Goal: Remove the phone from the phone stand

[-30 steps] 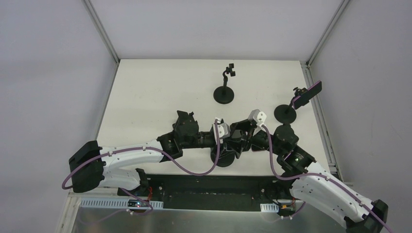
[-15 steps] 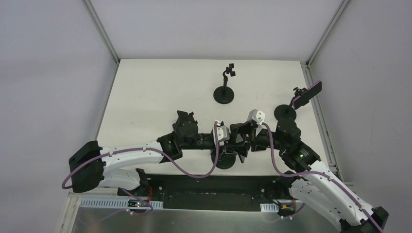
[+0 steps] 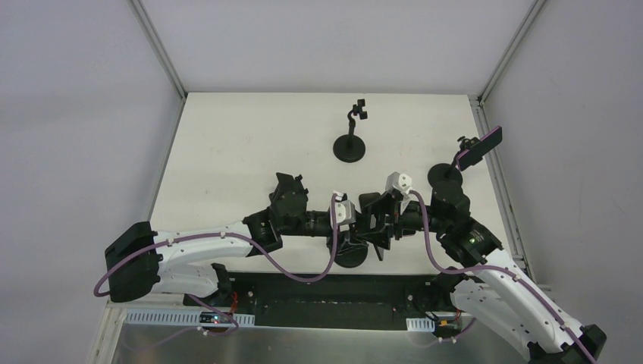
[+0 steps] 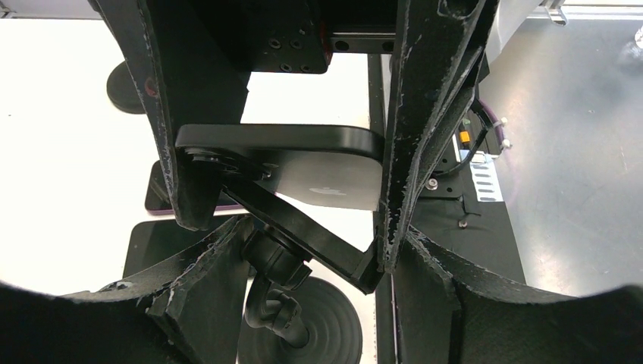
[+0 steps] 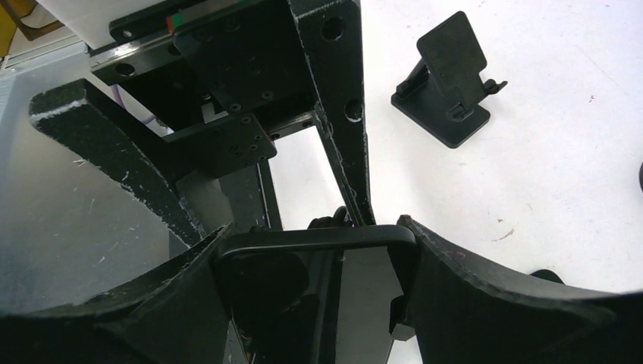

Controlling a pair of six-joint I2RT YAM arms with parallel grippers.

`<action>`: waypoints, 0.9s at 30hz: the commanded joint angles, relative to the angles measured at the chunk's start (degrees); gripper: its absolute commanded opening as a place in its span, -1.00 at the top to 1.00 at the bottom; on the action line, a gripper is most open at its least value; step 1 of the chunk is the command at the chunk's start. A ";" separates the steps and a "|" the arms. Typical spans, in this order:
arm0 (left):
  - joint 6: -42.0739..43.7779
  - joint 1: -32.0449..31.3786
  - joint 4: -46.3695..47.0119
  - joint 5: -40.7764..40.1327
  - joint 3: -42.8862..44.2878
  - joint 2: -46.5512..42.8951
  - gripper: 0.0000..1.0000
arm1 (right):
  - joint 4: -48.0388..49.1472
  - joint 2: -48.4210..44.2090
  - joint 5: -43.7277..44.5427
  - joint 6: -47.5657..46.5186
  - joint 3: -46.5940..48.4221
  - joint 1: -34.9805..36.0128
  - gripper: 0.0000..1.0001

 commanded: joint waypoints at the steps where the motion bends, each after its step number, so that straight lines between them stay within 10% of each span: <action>1: -2.78 -3.06 -0.32 11.72 -0.97 -2.36 1.00 | -1.97 0.94 1.96 -3.54 1.54 -2.06 1.00; 27: -2.23 -2.33 -0.41 11.92 -2.71 -3.36 1.00 | 2.51 -1.61 -6.61 7.06 3.54 -2.74 1.00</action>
